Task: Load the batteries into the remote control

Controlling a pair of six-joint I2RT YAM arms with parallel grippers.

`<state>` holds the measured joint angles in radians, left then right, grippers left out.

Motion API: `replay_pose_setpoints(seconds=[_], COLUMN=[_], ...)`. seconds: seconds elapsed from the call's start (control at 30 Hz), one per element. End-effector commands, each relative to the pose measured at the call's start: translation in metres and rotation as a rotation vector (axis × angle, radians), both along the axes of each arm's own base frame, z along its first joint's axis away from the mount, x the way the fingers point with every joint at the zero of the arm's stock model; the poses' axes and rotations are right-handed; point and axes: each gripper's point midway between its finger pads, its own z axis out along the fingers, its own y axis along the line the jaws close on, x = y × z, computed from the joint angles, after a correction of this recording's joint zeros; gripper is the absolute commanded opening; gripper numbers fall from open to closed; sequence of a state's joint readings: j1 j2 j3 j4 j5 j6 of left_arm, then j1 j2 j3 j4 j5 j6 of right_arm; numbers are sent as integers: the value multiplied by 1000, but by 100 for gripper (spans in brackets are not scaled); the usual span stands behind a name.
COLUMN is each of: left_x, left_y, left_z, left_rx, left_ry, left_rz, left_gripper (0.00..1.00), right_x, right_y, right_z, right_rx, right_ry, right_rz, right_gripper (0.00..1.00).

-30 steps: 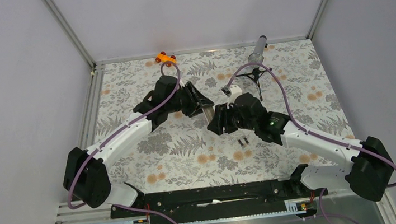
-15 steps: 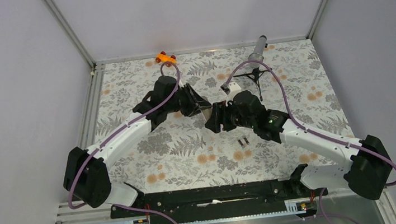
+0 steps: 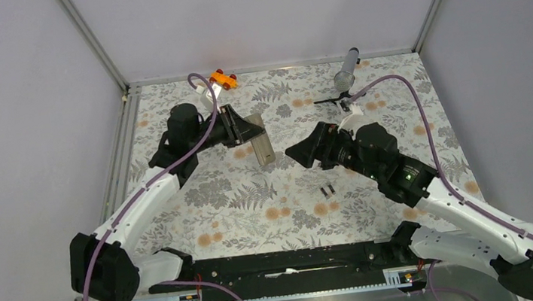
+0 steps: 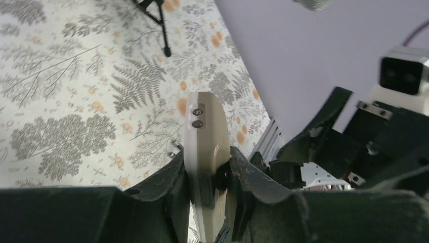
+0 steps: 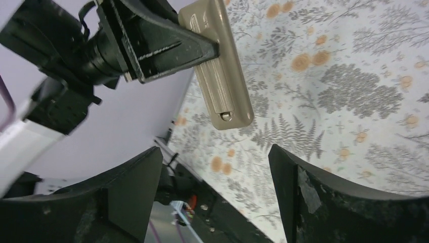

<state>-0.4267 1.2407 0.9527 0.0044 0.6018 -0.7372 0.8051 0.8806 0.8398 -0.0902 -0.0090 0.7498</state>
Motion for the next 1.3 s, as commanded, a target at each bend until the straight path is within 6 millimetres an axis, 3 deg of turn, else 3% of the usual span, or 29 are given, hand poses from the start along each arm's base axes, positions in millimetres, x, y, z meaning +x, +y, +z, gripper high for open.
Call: replay_pose_setpoints(seconds=[0.0,0.13,0.23,0.3,0.5,1.03,1.27], left_x=[-14,-18,-19,-19,-14,-8,-9], left_y=[-5,-6,-7,-6,1,12,13], left_z=[42,51,57,62,73,80,80], left_rx=[-97,-147,-169,-184,-237,-362,-376], left_ry=[-204,-216,-221,-227,-206,-140,-137], left_rz=[-103,-114,-115,-109,-16,113,117], left_gripper=[0,0,0,0,0,0,0], right_x=[5,-2,-2,0,7,17,21], right_y=[11,32,40,44,42,50,50], right_z=[27,45,52,50,37,26,11], right_rx=[158,267,322,328,375,496,459], right_ry=[94,127,137,149,223,334,373], right_rz=[-45,40,68,74,8,-38,-74], right_gripper=[79,50,40,40,51,24,21])
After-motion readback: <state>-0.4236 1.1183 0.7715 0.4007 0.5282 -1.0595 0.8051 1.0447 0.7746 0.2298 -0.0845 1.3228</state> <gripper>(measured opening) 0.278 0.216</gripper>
